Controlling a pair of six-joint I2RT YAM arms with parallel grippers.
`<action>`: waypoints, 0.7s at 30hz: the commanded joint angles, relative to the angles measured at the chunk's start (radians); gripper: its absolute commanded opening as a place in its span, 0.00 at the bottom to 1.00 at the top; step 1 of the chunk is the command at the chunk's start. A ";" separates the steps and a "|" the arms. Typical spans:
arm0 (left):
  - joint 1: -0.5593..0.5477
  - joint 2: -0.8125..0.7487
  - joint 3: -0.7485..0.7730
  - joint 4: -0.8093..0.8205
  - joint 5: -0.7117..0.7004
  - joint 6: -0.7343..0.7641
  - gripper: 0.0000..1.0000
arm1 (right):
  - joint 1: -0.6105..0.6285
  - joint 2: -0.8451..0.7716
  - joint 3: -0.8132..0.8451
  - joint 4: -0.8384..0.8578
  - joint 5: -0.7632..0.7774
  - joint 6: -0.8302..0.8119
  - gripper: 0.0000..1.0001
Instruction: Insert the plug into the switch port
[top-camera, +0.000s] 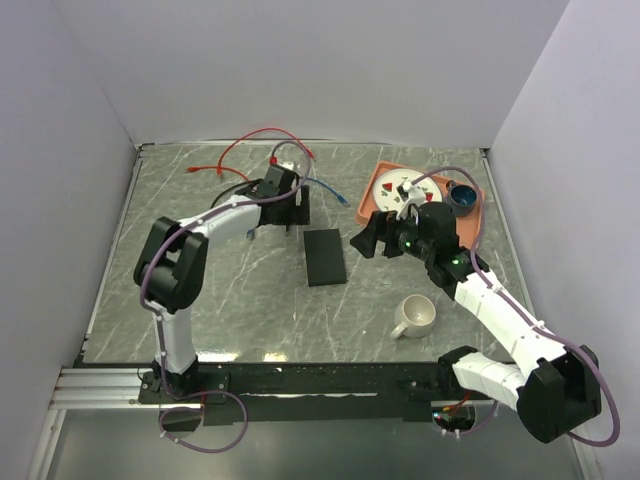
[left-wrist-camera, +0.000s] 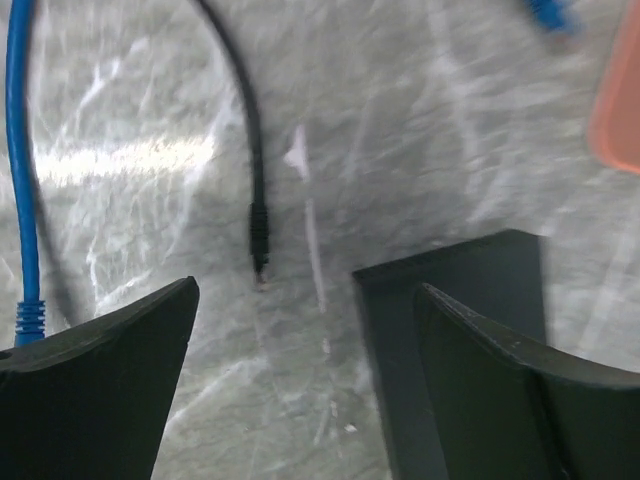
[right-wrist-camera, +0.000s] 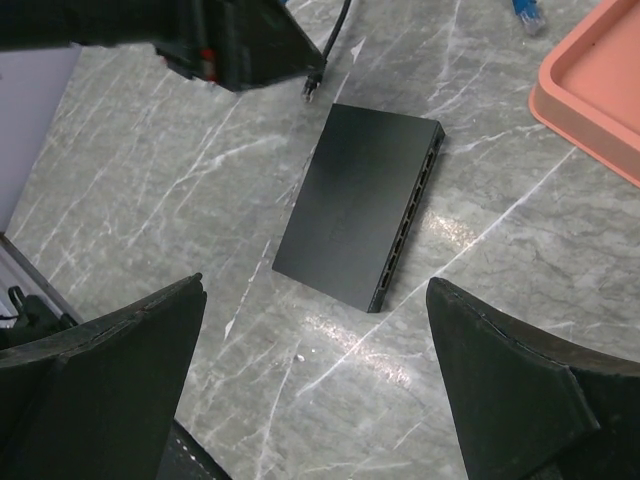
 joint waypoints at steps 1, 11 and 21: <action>-0.005 0.044 0.029 -0.048 -0.166 -0.066 0.93 | 0.007 -0.047 -0.023 0.033 -0.022 -0.021 1.00; -0.006 0.124 0.033 0.031 -0.148 -0.051 0.77 | 0.007 -0.095 -0.061 0.010 -0.017 -0.039 1.00; -0.007 0.200 -0.005 0.077 -0.131 -0.047 0.14 | 0.007 -0.121 -0.067 -0.009 -0.007 -0.050 1.00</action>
